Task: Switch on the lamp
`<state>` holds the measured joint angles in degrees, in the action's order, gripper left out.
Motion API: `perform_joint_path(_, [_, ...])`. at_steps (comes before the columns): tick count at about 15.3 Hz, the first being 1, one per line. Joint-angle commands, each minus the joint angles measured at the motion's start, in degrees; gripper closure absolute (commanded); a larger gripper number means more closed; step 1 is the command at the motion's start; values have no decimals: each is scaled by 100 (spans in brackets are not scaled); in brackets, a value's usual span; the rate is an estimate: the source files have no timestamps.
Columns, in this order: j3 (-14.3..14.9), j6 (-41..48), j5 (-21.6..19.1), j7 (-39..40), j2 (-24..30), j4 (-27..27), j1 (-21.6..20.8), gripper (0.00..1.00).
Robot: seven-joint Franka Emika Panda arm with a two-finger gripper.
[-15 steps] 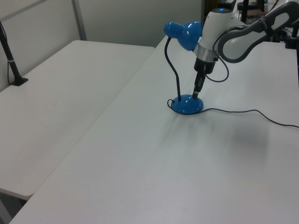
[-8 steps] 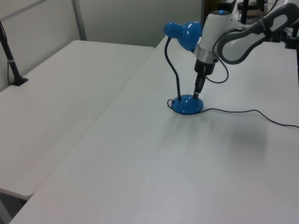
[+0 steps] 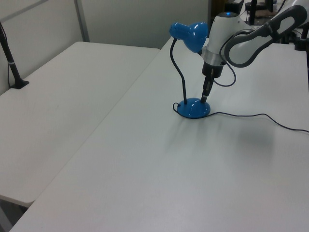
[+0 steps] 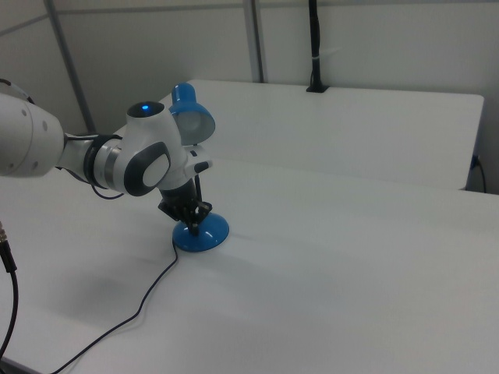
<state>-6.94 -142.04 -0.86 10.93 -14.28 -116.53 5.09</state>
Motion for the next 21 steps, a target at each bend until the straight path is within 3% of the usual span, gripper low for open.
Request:
perform_joint_path(1, [44, -412, 112, -126, -75, -54, -34, 100])
perform_joint_path(11, [52, -351, 147, -100, -146, -45, 18, 100])
perform_joint_path(13, [52, 313, 322, -91, 91, -27, 141, 100])
perform_joint_path(16, [44, 1780, 928, -39, 556, -18, 229, 100])
perform_joint_path(21, [44, 3399, 1000, 795, 1224, 113, 501, 100])
